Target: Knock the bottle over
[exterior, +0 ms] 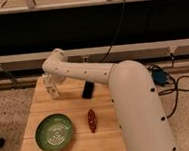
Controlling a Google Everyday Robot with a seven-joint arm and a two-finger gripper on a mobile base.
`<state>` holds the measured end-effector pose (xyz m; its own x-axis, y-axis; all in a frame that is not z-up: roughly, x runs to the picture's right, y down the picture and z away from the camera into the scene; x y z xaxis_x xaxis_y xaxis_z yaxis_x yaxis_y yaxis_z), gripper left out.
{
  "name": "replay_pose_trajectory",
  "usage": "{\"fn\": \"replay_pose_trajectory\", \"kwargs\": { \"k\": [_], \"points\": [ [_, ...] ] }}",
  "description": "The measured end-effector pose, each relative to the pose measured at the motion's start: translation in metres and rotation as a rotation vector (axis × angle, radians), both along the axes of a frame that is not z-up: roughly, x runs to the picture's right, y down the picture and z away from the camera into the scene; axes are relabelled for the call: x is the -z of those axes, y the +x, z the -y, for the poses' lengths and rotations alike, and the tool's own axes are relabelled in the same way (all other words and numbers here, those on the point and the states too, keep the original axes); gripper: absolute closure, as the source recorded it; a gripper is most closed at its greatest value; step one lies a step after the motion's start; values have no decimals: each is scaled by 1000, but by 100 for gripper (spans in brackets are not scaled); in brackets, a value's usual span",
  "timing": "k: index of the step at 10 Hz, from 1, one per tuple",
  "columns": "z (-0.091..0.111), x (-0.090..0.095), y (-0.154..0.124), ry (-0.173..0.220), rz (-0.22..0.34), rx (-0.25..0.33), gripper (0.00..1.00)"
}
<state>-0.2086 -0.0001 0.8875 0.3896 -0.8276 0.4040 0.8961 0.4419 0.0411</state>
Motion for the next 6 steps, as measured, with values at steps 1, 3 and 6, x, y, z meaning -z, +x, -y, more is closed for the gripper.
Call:
{"fn": "replay_pose_trajectory", "kwargs": {
  "k": [1, 3, 6],
  "points": [
    [1, 0, 0, 0, -1, -1, 100],
    [5, 3, -15, -2, 27, 18, 100],
    [7, 5, -44, -15, 78, 50, 100]
  ]
}}
